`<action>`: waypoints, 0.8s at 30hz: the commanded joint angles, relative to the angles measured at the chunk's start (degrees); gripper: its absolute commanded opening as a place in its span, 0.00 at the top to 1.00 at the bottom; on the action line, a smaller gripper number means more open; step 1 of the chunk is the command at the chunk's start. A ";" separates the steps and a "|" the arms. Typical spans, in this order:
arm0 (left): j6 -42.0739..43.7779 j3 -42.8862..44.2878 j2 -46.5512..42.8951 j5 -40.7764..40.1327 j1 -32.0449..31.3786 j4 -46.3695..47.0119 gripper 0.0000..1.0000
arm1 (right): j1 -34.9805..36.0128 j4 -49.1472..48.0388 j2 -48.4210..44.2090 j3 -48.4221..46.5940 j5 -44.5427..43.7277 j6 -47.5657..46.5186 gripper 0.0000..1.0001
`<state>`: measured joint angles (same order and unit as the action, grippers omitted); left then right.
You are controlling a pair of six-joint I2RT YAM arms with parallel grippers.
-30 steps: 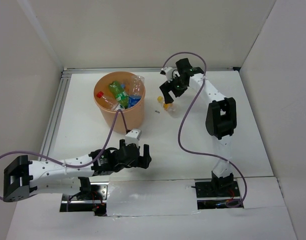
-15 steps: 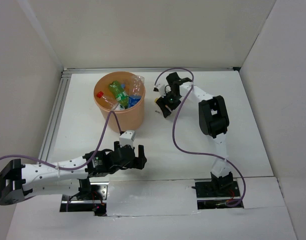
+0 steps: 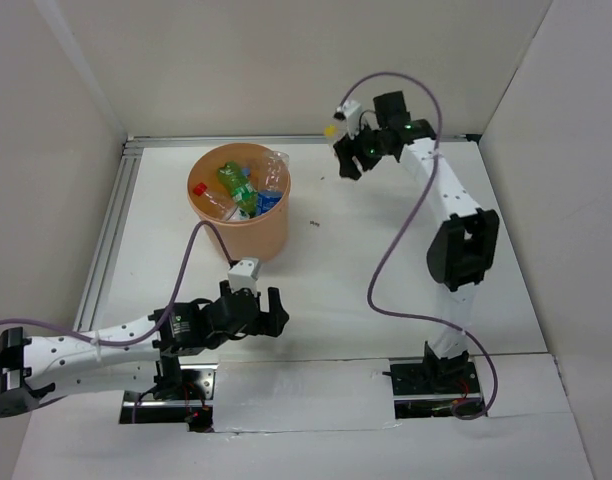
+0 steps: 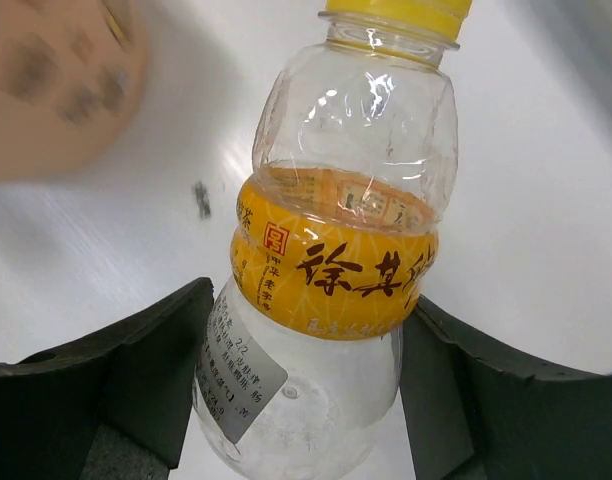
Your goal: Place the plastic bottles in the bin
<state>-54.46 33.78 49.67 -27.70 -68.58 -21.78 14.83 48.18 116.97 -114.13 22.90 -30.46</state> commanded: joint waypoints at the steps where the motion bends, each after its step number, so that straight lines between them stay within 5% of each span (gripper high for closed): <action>1: -0.21 2.08 -2.38 -2.27 -0.33 -1.85 0.01 | 2.92 -9.32 -12.10 -4.09 7.59 0.31 0.79; 7: -1.44 2.08 -4.75 -4.73 -0.33 -6.17 0.01 | 13.02 -19.96 -15.19 -2.86 9.27 0.31 0.79; 15: -4.52 0.23 -8.09 -5.26 -0.33 -6.17 0.01 | 23.49 -17.43 -5.27 -11.01 6.91 1.62 0.70; 18: -4.00 0.23 -8.10 -6.65 -0.33 -6.70 0.01 | 24.11 -16.11 -1.05 -14.35 6.38 3.65 0.55; 19: -3.99 0.93 -8.10 -6.66 -0.33 -6.70 0.01 | 24.11 -16.10 0.35 -14.89 6.37 4.17 0.35; 22: -2.85 1.55 -8.10 -7.28 -0.33 -6.09 0.01 | 24.63 -15.58 1.16 -16.74 5.85 4.88 0.21; 23: -2.24 1.55 -7.31 -7.80 -0.33 -6.08 0.01 | 24.63 -15.05 1.16 -17.27 5.85 5.58 0.05; 24: -1.71 2.16 -6.61 -7.80 -0.33 -6.08 0.01 | 24.63 -14.53 1.16 -17.88 6.45 5.58 0.00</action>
<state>-57.17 33.98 42.63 -33.04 -68.58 -28.75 39.16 33.06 120.27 -126.34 29.76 -26.50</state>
